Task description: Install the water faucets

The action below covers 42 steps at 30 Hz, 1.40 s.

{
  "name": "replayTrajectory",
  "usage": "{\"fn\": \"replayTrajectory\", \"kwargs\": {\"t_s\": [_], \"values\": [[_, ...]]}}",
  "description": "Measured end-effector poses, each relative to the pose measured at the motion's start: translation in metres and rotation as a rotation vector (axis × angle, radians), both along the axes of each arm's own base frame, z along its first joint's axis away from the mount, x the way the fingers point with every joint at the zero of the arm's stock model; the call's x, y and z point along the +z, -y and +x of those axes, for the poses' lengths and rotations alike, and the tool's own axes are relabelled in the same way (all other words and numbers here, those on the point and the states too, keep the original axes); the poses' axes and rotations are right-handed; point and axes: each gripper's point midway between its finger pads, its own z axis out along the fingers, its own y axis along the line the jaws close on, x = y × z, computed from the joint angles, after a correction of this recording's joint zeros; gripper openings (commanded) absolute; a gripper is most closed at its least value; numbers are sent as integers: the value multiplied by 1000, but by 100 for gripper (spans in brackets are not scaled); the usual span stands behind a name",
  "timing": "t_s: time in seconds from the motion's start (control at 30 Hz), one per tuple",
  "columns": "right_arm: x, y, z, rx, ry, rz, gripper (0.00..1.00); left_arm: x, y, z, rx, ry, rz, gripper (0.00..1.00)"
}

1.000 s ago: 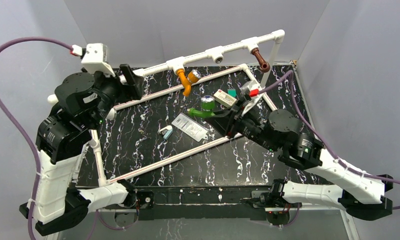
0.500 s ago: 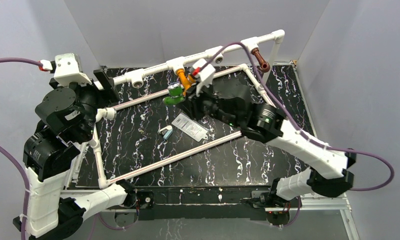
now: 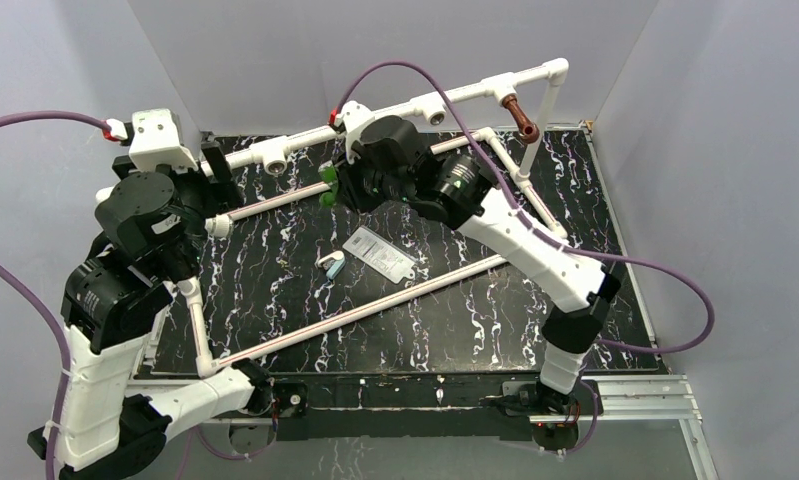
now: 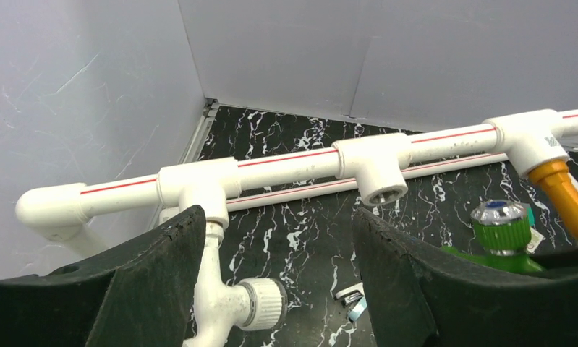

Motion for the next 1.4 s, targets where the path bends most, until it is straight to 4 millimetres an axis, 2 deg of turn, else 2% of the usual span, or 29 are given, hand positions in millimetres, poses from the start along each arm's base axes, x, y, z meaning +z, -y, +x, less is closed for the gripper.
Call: {"fn": "replayTrajectory", "kwargs": {"t_s": [0.13, 0.33, 0.57, 0.77, 1.13, 1.4], "values": [[-13, -3, 18, -20, -60, -13, 1, -5, 0, 1, 1, -12, 14, 71], [-20, -17, 23, -11, -98, -5, 1, -6, -1, 0, 4, -16, 29, 72], [-19, -15, 36, -96, -99, 13, 1, -15, -2, 4, 18, -38, 61, 72], [-22, -8, 64, -243, -27, 29, 1, -18, -1, 5, 19, -47, 71, 72], [-15, 22, 91, -395, 42, 81, 1, -17, -5, 1, 22, -38, 65, 72], [-16, 77, 120, -503, 48, 68, 1, -18, -4, 2, 24, -41, 64, 72]]}}
